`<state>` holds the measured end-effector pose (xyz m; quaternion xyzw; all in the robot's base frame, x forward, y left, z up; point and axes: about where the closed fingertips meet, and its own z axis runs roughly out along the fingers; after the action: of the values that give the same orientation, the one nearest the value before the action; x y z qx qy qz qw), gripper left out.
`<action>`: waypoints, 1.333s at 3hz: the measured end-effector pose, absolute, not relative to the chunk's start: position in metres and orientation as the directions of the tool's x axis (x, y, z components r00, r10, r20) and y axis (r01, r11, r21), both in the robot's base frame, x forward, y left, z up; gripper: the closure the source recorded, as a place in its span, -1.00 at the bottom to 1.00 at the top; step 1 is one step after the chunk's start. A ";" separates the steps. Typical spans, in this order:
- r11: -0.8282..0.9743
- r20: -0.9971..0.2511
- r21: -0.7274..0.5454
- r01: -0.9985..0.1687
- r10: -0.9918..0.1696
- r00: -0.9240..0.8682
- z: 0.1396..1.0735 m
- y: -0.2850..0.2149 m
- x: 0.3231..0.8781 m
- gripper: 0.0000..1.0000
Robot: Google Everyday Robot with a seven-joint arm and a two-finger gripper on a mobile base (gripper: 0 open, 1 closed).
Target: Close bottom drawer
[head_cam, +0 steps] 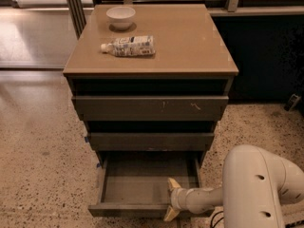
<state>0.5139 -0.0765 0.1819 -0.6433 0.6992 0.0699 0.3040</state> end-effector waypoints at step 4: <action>0.126 -0.484 -0.359 -0.925 -0.873 0.068 0.183 -0.071 0.571 -1.00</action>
Offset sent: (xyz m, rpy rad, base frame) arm 0.0722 -0.0057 -0.0012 -0.0475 -0.0799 0.0288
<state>0.5707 -0.0715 0.1834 -0.6596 0.6812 0.0415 0.3148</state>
